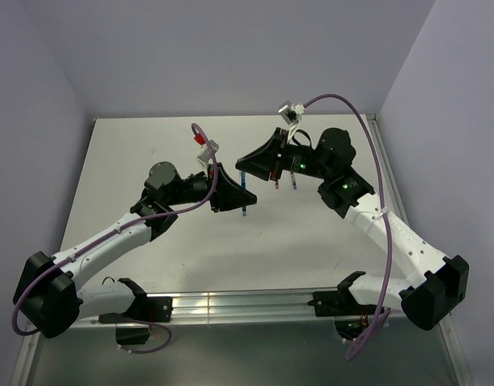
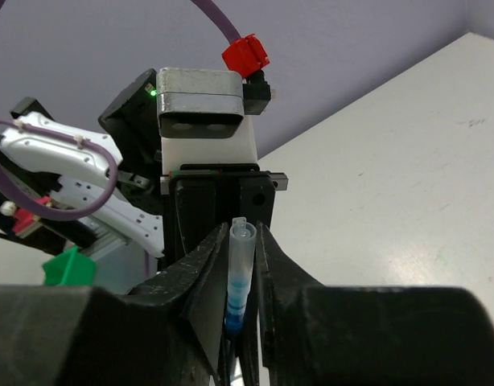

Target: Insert the pens into the pen caps

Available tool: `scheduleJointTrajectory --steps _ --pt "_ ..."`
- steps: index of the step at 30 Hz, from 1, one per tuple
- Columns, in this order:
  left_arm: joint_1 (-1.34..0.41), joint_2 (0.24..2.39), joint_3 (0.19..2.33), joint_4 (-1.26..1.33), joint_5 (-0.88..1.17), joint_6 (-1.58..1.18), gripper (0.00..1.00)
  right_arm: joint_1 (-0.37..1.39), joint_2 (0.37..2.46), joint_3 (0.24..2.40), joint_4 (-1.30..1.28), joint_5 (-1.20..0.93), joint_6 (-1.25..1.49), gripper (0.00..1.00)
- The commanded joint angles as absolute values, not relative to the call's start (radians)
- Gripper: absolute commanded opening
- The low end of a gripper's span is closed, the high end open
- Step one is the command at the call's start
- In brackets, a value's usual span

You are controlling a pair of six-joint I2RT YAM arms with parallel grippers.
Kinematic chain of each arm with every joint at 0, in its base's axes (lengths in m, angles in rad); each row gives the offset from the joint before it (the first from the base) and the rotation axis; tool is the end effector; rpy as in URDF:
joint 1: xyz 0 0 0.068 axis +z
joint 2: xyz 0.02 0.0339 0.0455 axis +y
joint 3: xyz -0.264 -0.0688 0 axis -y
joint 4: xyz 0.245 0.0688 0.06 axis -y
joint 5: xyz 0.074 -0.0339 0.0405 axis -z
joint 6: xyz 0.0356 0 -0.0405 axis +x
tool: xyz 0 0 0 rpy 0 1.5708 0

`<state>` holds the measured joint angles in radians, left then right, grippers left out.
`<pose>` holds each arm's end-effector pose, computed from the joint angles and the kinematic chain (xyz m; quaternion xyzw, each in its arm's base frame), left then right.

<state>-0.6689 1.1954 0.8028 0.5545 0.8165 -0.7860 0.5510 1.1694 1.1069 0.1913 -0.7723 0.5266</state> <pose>0.1954 -0.1875 0.3367 0.2672 0.6111 -0.6571 0.3514 0.2118 0.1593 0.4139 -0.2903 0.6080 0.5704 0.4697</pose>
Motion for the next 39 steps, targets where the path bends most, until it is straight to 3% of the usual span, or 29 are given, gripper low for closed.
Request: scheduleJointTrajectory --steps 1,6,39 --pt "-0.675 1.195 0.847 0.597 0.839 -0.767 0.0 0.549 1.169 1.141 0.238 -0.793 0.532 0.24" --pt "-0.675 1.195 0.851 0.588 0.839 -0.756 0.0 0.554 1.155 1.123 0.218 -0.782 0.515 0.0" --pt "-0.67 1.127 0.928 0.52 0.703 -0.669 0.0 0.623 1.114 1.058 0.118 -0.752 0.462 0.0"
